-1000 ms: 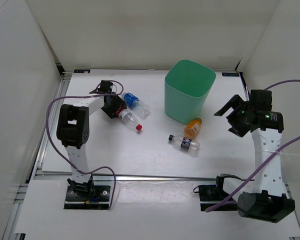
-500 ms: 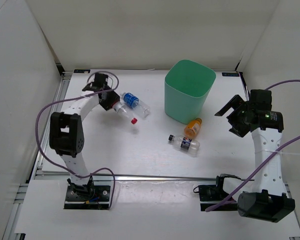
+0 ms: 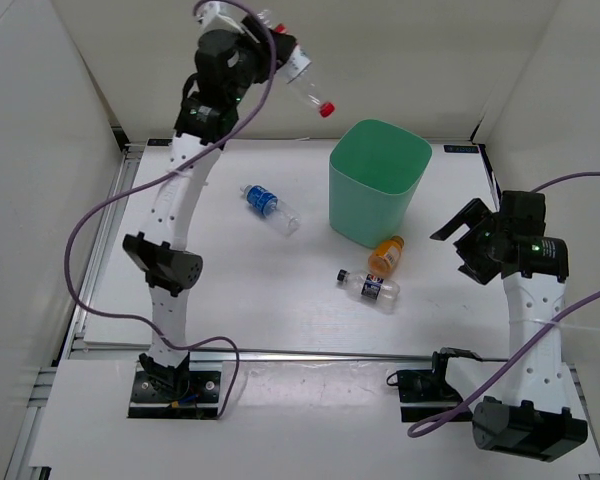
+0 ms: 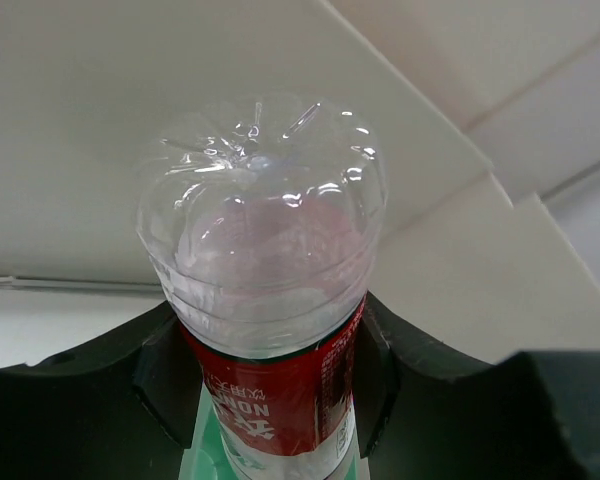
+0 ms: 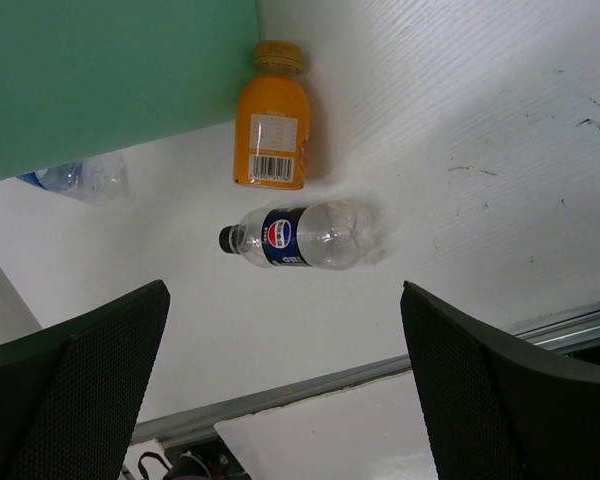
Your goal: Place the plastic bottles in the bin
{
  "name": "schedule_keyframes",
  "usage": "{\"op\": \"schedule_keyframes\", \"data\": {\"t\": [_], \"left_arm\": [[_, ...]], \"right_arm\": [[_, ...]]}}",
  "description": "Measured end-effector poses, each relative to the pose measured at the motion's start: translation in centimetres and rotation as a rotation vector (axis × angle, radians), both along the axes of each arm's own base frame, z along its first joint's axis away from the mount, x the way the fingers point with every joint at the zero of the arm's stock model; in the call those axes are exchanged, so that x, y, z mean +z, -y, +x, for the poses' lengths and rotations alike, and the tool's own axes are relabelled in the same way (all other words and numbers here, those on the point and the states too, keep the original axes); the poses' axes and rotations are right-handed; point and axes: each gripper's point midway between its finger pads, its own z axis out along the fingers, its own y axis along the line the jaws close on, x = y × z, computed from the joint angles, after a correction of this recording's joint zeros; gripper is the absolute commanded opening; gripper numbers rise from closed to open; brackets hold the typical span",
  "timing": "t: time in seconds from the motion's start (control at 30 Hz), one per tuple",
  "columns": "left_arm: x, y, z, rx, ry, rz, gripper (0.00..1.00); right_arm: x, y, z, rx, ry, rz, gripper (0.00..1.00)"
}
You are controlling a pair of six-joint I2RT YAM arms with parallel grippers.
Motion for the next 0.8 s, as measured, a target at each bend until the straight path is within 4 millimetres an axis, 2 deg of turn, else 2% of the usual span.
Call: {"op": "schedule_keyframes", "data": {"t": [0.03, 0.07, 0.1, 0.23, 0.3, 0.43, 0.47, 0.53, 0.57, 0.6, 0.7, 0.8], "left_arm": [[0.0, 2.2, 0.0, -0.043, 0.029, 0.013, 0.47], [-0.5, 3.1, 0.0, -0.060, 0.032, 0.024, 0.47], [-1.6, 5.0, -0.1, -0.092, 0.032, 0.050, 0.47], [-6.9, 10.6, 0.3, -0.160, 0.038, 0.196, 0.47], [-9.3, 13.7, 0.2, -0.192, 0.056, 0.264, 0.52], [-12.6, 17.8, -0.6, -0.235, 0.083, 0.367, 0.53], [-12.9, 18.5, -1.0, -0.247, 0.094, 0.381, 0.62], [-13.1, 19.4, -1.5, -0.259, 0.116, 0.405, 0.85], [-12.9, 19.5, -1.7, -0.260, 0.130, 0.412, 0.95], [-12.9, 19.6, -1.7, -0.259, 0.140, 0.419, 1.00], [-12.9, 19.1, -1.5, -0.240, 0.151, 0.441, 1.00], [-13.3, 17.4, -1.2, -0.172, 0.138, 0.494, 1.00]], "right_arm": [[0.0, 0.1, -0.2, -0.004, 0.002, -0.003, 1.00], [0.0, 0.1, -0.4, -0.008, 0.001, -0.006, 1.00], [0.0, 0.2, -0.6, -0.013, 0.002, -0.010, 1.00], [0.4, 0.5, -1.4, -0.032, 0.017, -0.028, 1.00], [0.5, 0.7, -1.7, -0.042, 0.027, -0.038, 1.00], [0.7, 1.0, -2.2, -0.054, 0.032, -0.055, 1.00], [0.7, 1.0, -2.2, -0.055, 0.034, -0.058, 1.00], [0.7, 1.1, -2.2, -0.056, 0.035, -0.064, 1.00], [0.7, 1.2, -2.2, -0.058, 0.035, -0.067, 1.00], [0.7, 1.3, -2.2, -0.060, 0.034, -0.073, 1.00], [0.6, 1.7, -2.2, -0.075, 0.032, -0.090, 1.00], [0.5, 2.1, -2.2, -0.095, 0.029, -0.107, 1.00]]}}
